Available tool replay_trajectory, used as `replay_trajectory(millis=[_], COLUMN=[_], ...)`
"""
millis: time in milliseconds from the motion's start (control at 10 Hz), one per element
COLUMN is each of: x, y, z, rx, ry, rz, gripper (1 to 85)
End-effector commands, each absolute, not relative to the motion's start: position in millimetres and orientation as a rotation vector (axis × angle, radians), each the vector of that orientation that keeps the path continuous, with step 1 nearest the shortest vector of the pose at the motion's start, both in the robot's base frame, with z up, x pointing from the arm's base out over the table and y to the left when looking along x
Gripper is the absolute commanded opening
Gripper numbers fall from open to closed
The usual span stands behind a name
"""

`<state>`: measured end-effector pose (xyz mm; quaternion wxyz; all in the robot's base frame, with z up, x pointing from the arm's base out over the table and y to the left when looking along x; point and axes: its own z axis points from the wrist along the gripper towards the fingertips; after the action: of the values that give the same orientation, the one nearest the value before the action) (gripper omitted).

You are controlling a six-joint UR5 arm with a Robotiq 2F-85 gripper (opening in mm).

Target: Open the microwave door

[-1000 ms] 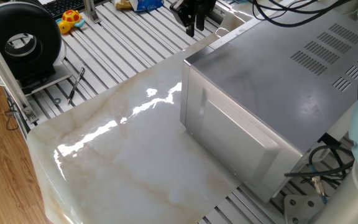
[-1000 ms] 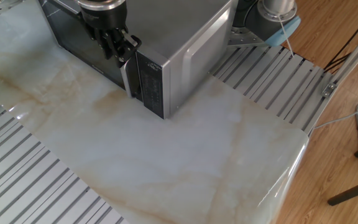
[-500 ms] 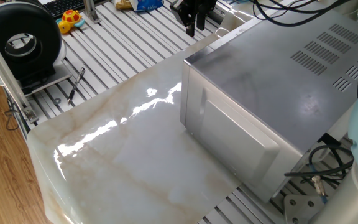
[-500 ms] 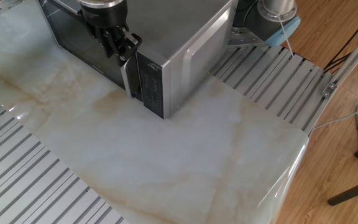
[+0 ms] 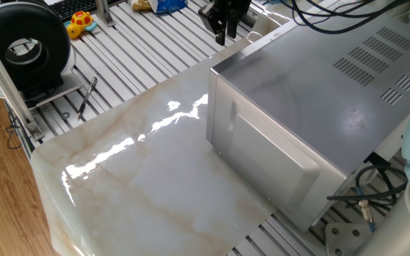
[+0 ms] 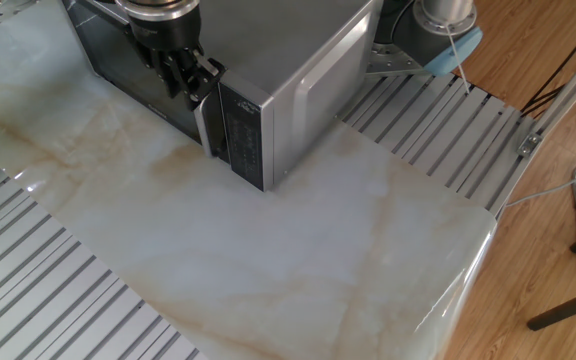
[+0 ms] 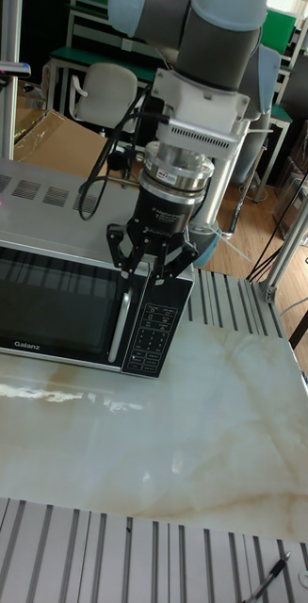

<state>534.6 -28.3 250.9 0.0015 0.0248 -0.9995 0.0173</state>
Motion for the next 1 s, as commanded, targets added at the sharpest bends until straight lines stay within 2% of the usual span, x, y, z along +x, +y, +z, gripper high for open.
replay_trajectory(millis=[0,100,200,600,900], x=[536.6,533.8,531.0,536.2,537.8], y=[-23.7,-27.6,-38.8,-32.8,-25.2], z=[250.0,250.0,250.6,236.3,242.6], rx=[0.106,0.088,0.073,0.116,0.141], ry=[-3.154,-3.143,-3.13,-3.125,-3.136], rz=[0.016,0.04,0.106,0.067,0.039], gripper=[35.7,37.7,36.0,36.0,36.0])
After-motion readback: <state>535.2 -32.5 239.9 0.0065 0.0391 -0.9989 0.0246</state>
